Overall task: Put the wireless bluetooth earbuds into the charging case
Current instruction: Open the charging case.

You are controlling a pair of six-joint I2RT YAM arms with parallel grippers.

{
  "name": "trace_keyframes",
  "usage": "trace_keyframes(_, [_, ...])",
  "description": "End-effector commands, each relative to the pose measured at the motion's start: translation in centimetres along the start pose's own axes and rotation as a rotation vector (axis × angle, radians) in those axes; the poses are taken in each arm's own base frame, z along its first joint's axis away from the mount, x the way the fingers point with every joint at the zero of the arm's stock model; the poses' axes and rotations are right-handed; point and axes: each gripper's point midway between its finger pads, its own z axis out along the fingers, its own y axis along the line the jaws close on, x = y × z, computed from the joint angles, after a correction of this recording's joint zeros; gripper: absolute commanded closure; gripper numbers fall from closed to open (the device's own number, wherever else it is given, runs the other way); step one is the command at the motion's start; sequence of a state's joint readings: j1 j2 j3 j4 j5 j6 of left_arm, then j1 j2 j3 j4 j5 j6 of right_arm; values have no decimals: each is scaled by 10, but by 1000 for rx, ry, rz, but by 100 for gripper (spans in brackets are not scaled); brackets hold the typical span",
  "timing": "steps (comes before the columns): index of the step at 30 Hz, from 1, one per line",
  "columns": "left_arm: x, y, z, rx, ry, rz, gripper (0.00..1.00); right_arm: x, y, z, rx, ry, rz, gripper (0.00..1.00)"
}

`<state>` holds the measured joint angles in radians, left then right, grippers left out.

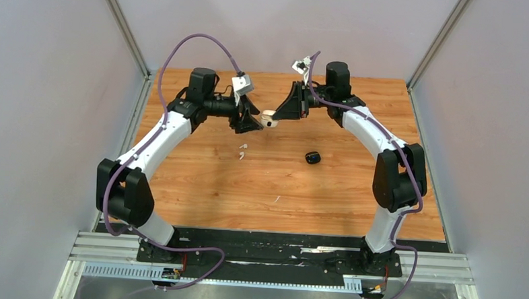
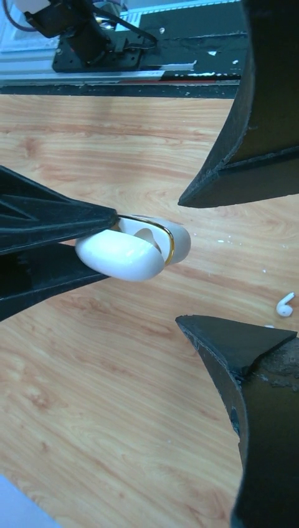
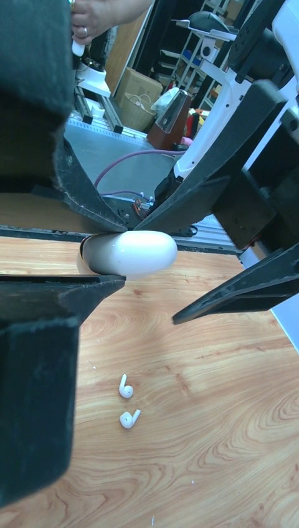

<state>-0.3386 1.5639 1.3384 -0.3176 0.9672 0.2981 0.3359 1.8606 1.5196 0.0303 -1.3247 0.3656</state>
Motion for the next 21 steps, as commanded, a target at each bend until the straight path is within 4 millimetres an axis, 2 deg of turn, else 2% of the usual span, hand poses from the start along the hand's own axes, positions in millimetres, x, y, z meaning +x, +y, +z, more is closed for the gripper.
trace_keyframes(1, [-63,-10,-23,-57,-97,94,30,-14,19,-4,3,-3,-112,100])
trace_keyframes(4, [-77,-7,-29,-83,-98,154,30,-13,21,-2,-5,3,-124,100])
trace_keyframes(6, [-76,-6,-28,-67,-71,147,31,-12,25,2,-16,12,-143,100])
trace_keyframes(7, [-68,-3,-22,-40,-50,114,32,-13,27,3,-18,14,-161,100])
trace_keyframes(8, [-69,-8,-24,-12,-23,89,33,-14,28,4,-19,15,-174,100])
trace_keyframes(9, [-58,-7,-16,42,1,39,33,-15,30,5,-20,17,-186,100])
trace_keyframes(10, [-62,-19,-19,101,20,2,33,-15,31,6,-20,17,-198,100])
trace_keyframes(11, [-64,-16,-16,126,27,-14,33,-16,33,6,-20,18,-213,100])
trace_keyframes(12, [-55,-26,-17,174,57,-71,32,-17,35,6,-20,18,-227,100])
trace_keyframes(14, [-49,-29,-16,202,86,-123,31,-17,38,7,-19,24,-258,100])
trace_keyframes(17, [-43,-27,-13,205,101,-170,35,-16,43,9,-17,33,-305,100])
trace_keyframes(21, [-41,-35,-11,270,112,-265,40,-11,47,14,-13,50,-359,100])
